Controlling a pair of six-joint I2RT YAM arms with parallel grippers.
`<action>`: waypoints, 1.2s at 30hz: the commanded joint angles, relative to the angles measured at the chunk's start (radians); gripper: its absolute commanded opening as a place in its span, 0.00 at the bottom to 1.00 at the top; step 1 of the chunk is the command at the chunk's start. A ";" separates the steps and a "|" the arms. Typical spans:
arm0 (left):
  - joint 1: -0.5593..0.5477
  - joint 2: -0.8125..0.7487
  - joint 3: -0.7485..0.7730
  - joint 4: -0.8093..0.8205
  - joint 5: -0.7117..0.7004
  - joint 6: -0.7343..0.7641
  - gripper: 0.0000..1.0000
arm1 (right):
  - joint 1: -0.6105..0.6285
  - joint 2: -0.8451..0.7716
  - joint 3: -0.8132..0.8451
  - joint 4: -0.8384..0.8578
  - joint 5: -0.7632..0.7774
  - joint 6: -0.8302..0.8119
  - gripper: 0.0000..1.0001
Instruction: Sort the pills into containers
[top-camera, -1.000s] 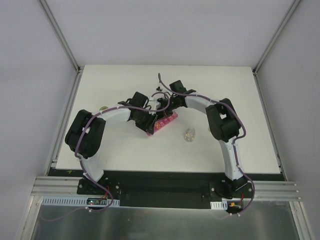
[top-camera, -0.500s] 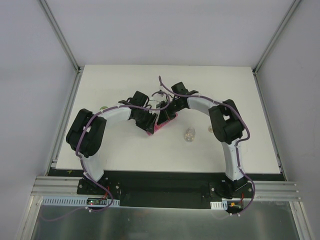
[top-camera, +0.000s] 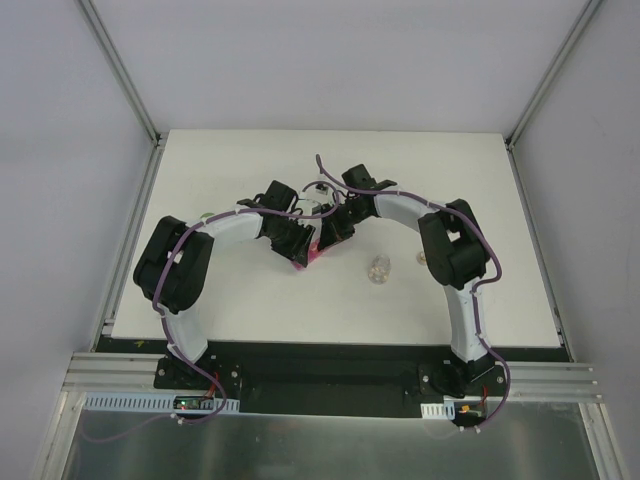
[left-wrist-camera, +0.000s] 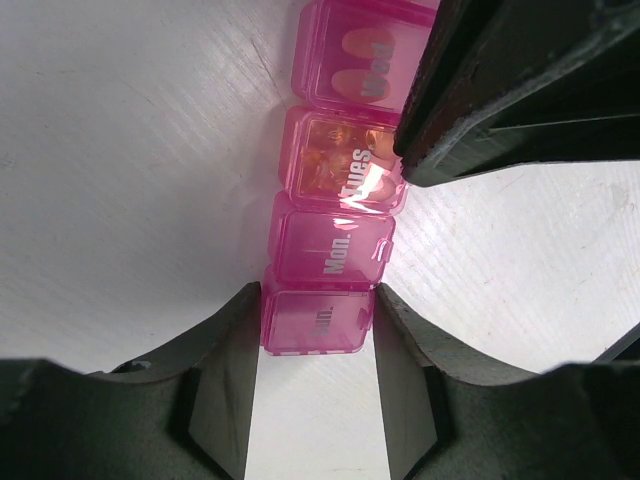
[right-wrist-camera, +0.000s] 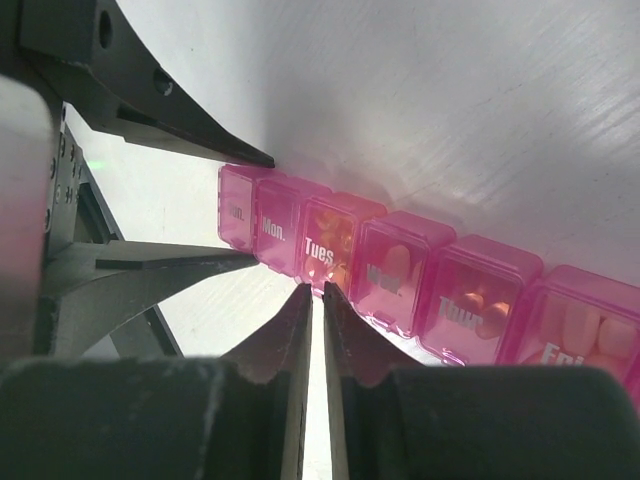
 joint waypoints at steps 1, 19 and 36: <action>0.014 0.013 0.017 -0.033 -0.010 0.001 0.38 | 0.018 -0.033 0.011 -0.040 0.089 -0.037 0.12; 0.014 0.024 0.031 -0.033 0.007 -0.007 0.38 | 0.050 -0.016 0.022 -0.069 0.181 -0.028 0.11; 0.016 0.024 0.037 -0.033 0.009 -0.008 0.38 | -0.033 -0.029 -0.035 0.181 -0.106 0.274 0.11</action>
